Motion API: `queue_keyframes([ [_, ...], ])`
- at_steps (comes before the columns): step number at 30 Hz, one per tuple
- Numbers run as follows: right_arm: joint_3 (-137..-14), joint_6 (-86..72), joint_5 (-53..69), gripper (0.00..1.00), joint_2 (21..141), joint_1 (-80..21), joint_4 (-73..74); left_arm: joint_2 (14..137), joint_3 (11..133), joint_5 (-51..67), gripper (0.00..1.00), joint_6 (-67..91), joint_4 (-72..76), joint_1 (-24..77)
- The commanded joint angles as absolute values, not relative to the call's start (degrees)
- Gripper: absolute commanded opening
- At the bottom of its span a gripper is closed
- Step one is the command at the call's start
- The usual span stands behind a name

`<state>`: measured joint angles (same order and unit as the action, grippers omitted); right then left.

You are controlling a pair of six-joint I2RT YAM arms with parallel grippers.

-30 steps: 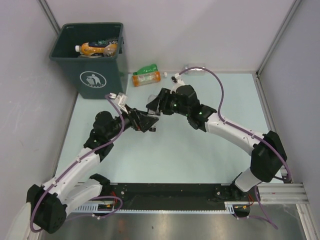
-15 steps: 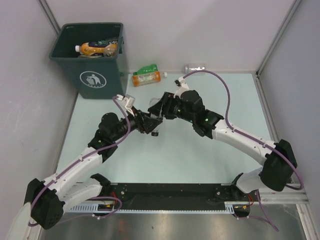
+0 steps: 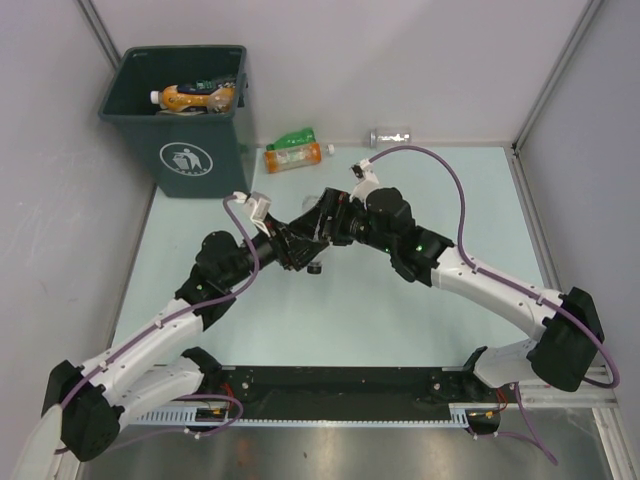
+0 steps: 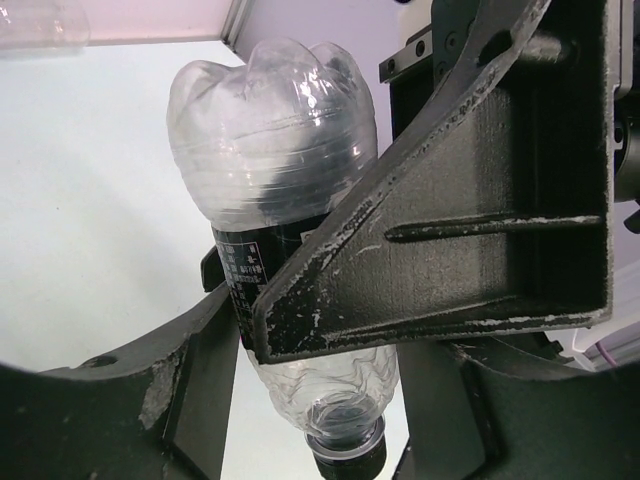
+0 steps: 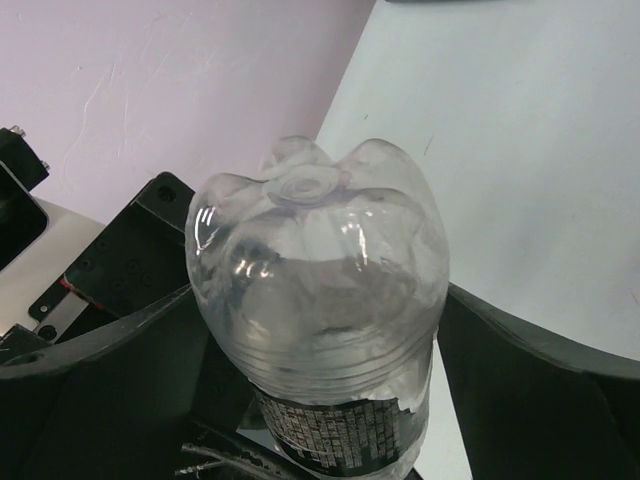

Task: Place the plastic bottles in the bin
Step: Place the plastic bottle in the trash bin.

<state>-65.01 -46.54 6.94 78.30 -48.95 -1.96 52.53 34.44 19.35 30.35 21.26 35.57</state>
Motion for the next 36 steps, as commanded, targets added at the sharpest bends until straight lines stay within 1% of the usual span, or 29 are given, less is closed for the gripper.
queue_keyframes([
  [1,-64.5,-46.8,8.5,1.0,76.5,-49.3,-4.8,49.4,36.1,16.9,0.0,28.7,21.4,36.0],
  [6,-64.4,-46.3,6.9,1.0,75.1,-49.3,-4.0,47.1,36.4,16.0,0.0,28.3,19.7,36.0],
  [11,-64.3,-46.1,1.9,1.0,71.8,-48.8,-1.7,46.1,37.9,13.6,0.0,27.5,16.1,36.0],
  [15,-64.2,-46.4,-1.6,1.0,66.0,-47.3,-0.3,46.2,40.8,8.0,0.0,25.2,9.8,36.0],
  [17,-64.1,-46.1,-2.6,1.0,63.7,-46.2,2.0,46.8,42.3,3.4,0.0,23.3,7.6,36.0],
  [19,-64.0,-45.3,-4.3,1.0,60.5,-45.6,4.6,48.4,46.0,0.2,0.0,21.5,4.6,35.9],
  [21,-63.8,-44.6,-5.4,1.0,58.7,-44.6,7.7,49.9,51.0,-5.7,0.0,18.6,2.3,35.8],
  [23,-63.6,-44.2,-7.3,1.0,56.2,-43.8,9.8,53.3,54.6,-9.3,0.0,15.5,2.1,34.6],
  [24,-63.5,-43.9,-7.7,1.0,55.2,-43.4,11.7,54.7,58.4,-10.4,0.0,14.4,2.3,34.0],
  [26,-63.3,-43.8,-9.6,1.0,53.1,-42.9,13.4,59.2,62.1,-11.9,0.0,11.6,3.7,30.9],
  [28,-62.4,-43.5,-10.8,1.0,52.0,-42.4,15.0,63.7,68.8,-14.8,0.0,11.2,3.4,27.0],
  [30,-61.6,-43.6,-11.5,1.0,51.0,-41.8,16.3,66.3,74.5,-14.7,0.0,13.8,3.3,23.7],
  [31,-61.5,-43.7,-11.8,1.0,50.7,-41.6,16.8,68.4,75.7,-14.0,0.0,15.0,4.5,20.1],
  [34,-60.8,-43.8,-11.4,1.0,50.5,-40.8,17.5,73.5,80.3,-14.0,0.0,19.4,8.7,14.1],
  [36,-60.6,-43.8,-11.3,1.0,50.7,-40.5,17.8,76.7,85.3,-15.0,0.0,21.5,9.3,11.6],
])
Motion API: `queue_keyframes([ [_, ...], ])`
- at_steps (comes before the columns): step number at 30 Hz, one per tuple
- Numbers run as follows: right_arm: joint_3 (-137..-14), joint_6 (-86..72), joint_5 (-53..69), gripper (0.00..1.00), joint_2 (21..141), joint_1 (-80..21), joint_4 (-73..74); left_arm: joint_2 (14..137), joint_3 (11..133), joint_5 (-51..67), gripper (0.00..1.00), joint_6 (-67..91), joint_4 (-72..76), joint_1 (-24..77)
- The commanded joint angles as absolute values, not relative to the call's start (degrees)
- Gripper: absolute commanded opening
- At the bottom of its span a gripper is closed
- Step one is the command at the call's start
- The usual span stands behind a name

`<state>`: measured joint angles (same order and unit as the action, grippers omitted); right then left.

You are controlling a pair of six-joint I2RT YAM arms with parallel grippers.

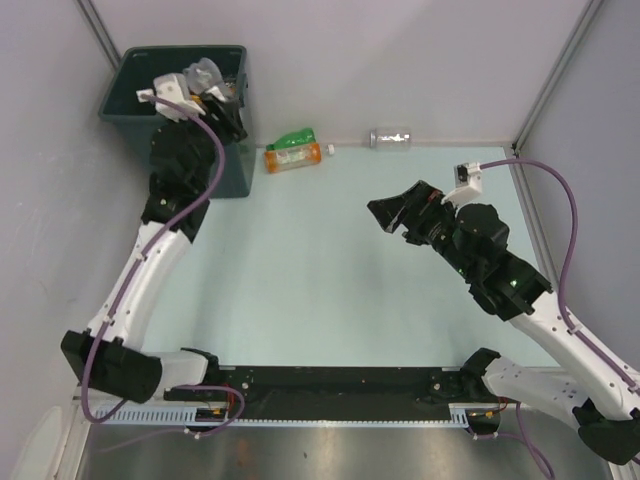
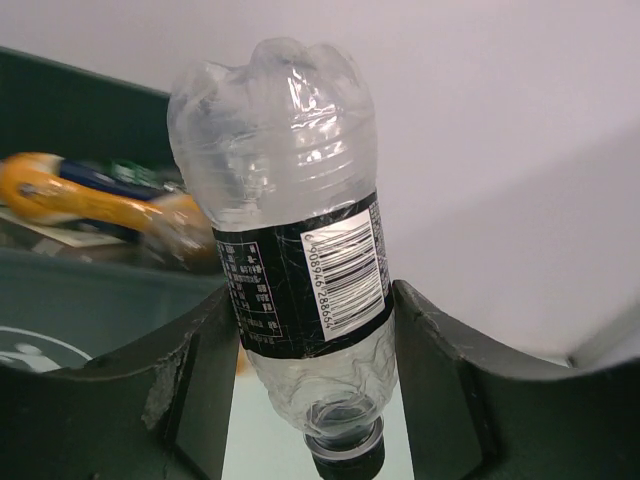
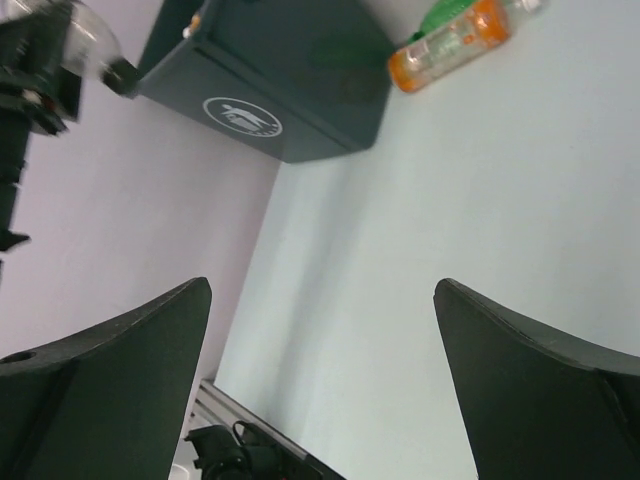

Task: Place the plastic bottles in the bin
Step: Place the plastic bottle in the trash bin.

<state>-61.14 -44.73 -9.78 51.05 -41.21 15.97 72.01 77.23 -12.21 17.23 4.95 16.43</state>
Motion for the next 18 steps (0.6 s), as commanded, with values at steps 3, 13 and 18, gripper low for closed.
queue_keyframes([
  [3,-60.0,-43.8,-11.0,1.0,50.8,-40.2,18.3,83.3,91.6,-15.6,0.0,23.7,10.8,6.8],
  [13,-55.8,-45.5,-9.5,1.0,51.4,-39.6,18.3,104.3,111.8,-16.1,0.19,30.7,7.6,-4.3],
  [18,-54.8,-45.7,-8.5,1.0,51.3,-39.3,18.2,110.0,121.0,-14.9,0.99,28.7,1.1,-5.3],
])
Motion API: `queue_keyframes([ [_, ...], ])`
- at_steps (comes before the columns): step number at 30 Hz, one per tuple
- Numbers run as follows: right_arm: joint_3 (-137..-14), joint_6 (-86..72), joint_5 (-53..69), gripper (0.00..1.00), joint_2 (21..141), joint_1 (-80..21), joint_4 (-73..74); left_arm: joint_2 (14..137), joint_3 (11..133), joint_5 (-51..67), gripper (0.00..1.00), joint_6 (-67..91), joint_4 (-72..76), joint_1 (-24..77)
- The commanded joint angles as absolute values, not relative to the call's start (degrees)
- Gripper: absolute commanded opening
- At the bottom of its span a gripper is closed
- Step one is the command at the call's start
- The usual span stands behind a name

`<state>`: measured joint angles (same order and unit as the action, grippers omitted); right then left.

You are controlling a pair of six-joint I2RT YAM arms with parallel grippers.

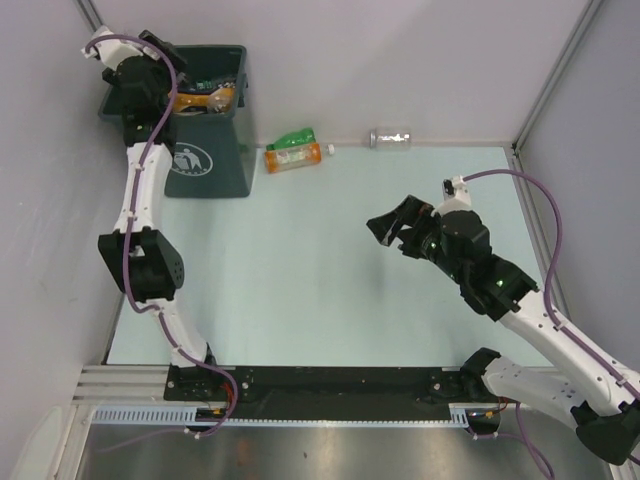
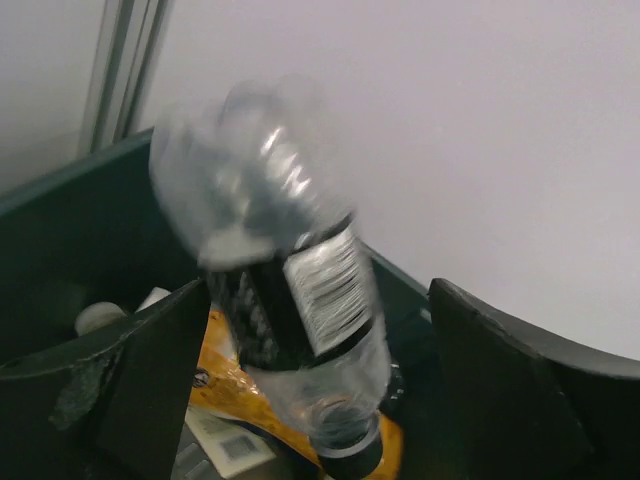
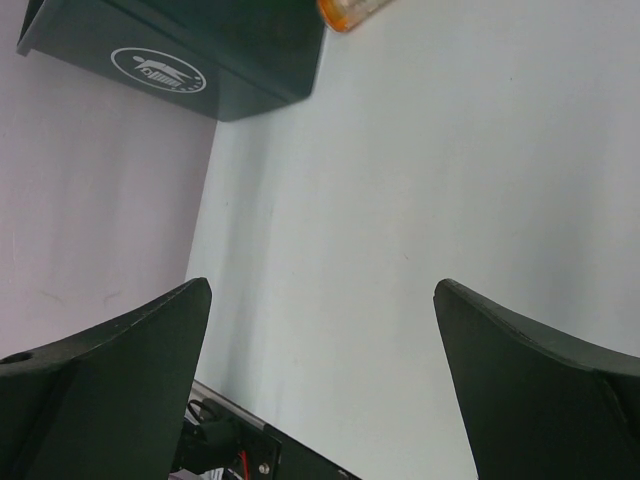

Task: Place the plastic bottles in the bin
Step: Place the plastic bottle in the trash bin.

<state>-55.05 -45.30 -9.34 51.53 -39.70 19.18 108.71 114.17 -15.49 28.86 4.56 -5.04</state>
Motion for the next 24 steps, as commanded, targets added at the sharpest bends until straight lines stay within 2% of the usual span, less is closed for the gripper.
queue_keyframes([
  [1,-54.6,-46.1,-8.4,1.0,51.3,-39.3,18.1,110.0,121.1,-14.9,1.0,27.9,0.8,-5.2],
  [8,-53.5,-47.3,-7.8,1.0,51.5,-39.2,17.8,106.3,118.7,-19.4,1.0,29.1,-6.1,-5.3],
  [13,-53.0,-48.3,-9.9,1.0,50.3,-39.1,19.8,101.1,114.5,-18.3,1.0,31.2,-9.7,-5.3],
  [18,-52.2,-49.7,-14.9,1.0,48.4,-38.9,23.0,91.4,106.5,-11.0,1.0,31.3,-10.2,-5.3],
  [24,-50.3,-53.1,-19.5,1.0,46.3,-38.8,26.6,77.3,89.6,3.0,1.0,32.8,-10.0,-5.3],
])
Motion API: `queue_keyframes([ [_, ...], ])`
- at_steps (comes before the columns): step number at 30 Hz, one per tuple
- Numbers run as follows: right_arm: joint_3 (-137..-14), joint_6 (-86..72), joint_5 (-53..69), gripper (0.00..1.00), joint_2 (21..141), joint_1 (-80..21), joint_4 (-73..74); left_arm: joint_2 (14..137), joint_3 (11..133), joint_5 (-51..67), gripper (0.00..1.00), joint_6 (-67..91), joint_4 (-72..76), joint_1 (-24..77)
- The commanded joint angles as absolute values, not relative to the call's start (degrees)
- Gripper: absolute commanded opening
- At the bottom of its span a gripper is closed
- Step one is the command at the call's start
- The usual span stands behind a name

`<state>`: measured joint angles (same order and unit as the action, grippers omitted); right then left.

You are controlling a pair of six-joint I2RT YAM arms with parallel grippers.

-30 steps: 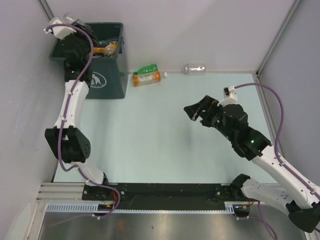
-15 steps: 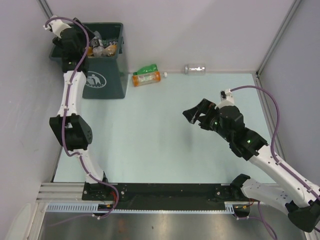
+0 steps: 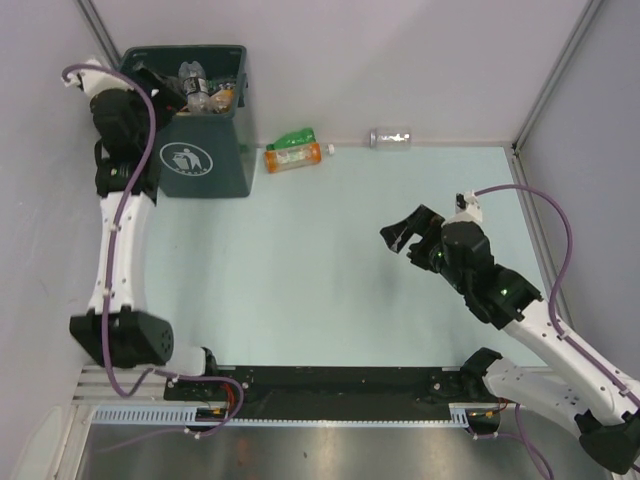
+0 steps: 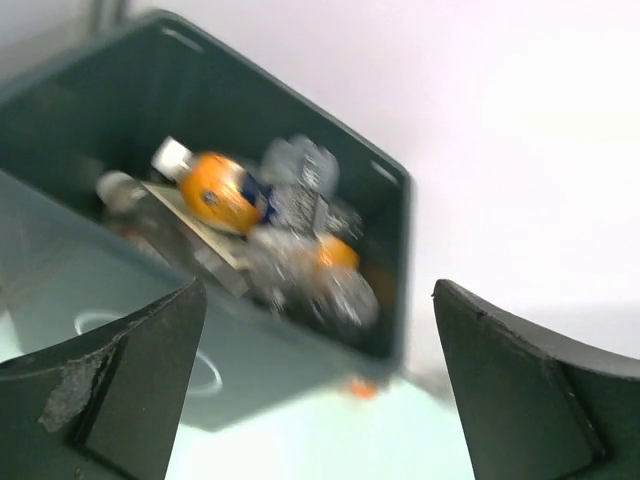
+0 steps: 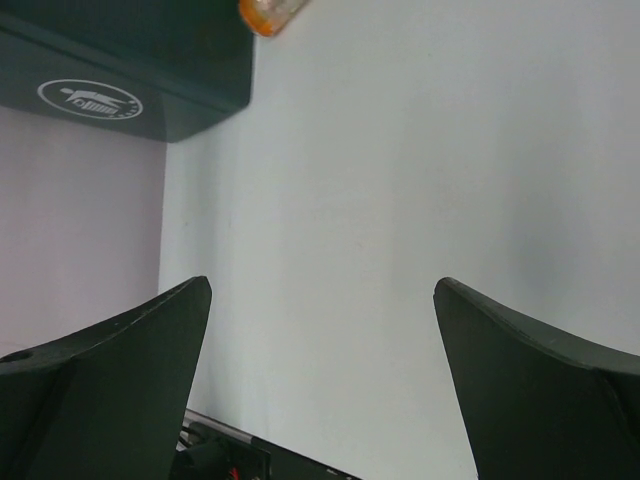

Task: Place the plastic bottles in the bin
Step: Place the plastic bottle in the trash bin, then pick up the plastic bottle from the corner of the board.

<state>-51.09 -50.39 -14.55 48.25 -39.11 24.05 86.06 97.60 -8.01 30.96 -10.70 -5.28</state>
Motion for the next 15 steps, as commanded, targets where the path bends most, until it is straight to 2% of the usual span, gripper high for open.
queue_keyframes([
  [1,-50.1,-53.4,-20.3,1.0,46.1,-38.7,27.0,73.9,84.4,7.0,1.0,33.3,-9.0,-5.2],
  [8,-50.1,-53.4,-24.1,1.0,44.9,-38.3,26.5,60.0,64.4,16.5,1.0,35.1,-7.5,-5.2],
  [15,-50.1,-54.0,-28.6,1.0,46.8,-36.2,25.5,45.9,47.4,20.6,1.0,33.8,-7.6,-4.7],
])
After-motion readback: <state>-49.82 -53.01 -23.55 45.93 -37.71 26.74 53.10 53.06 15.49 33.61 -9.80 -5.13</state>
